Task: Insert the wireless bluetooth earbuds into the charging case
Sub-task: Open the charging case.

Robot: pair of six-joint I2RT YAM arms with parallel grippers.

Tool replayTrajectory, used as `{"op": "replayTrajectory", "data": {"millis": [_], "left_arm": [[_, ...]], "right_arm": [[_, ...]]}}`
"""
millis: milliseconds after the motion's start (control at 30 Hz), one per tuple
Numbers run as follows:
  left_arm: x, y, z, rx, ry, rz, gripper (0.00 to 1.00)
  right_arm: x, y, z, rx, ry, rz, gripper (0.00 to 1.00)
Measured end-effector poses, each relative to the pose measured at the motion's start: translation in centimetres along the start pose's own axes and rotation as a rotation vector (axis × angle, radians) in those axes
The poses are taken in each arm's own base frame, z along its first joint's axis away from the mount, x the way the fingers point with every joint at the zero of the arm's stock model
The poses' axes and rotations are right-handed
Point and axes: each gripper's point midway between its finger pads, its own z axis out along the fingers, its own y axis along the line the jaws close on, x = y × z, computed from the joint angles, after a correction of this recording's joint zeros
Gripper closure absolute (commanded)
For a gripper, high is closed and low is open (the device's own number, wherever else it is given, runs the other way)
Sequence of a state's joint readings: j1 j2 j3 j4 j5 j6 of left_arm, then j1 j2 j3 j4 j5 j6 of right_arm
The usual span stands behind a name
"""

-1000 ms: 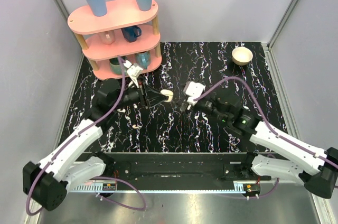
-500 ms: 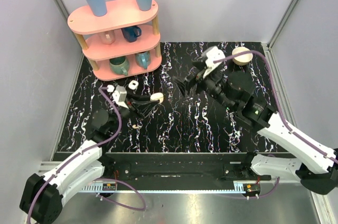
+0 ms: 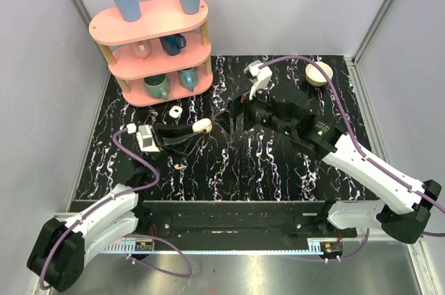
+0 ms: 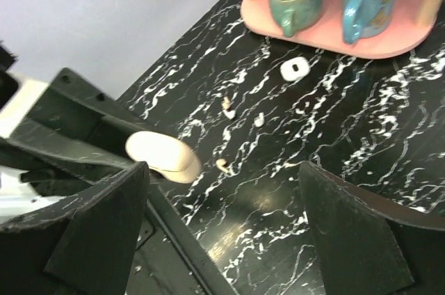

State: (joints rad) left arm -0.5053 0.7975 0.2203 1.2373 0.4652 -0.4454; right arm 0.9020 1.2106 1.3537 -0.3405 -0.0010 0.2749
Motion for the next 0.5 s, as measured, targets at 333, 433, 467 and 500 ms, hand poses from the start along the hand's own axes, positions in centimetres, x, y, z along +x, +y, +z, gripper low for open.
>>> {"op": "replayTrajectory", "data": {"millis": [333, 433, 467, 500], "left_arm": [[1.2, -0.7, -0.1, 0.054, 0.043, -0.016, 1.0], [1.1, -0.9, -0.1, 0.064, 0.04, -0.013, 1.0], [1.1, -1.0, -0.1, 0.067, 0.04, -0.012, 1.0], [1.0, -1.0, -0.1, 0.067, 0.038, -0.011, 1.0]], "right_arm": [[1.0, 2.5, -0.2, -0.128, 0.065, 0.055, 0.1], [1.4, 2.6, 0.3, -0.137, 0.089, 0.059, 0.11], [1.5, 2.7, 0.5, -0.139, 0.095, 0.059, 0.11], [1.8, 2.7, 0.7, -0.141, 0.105, 0.061, 0.11]]}}
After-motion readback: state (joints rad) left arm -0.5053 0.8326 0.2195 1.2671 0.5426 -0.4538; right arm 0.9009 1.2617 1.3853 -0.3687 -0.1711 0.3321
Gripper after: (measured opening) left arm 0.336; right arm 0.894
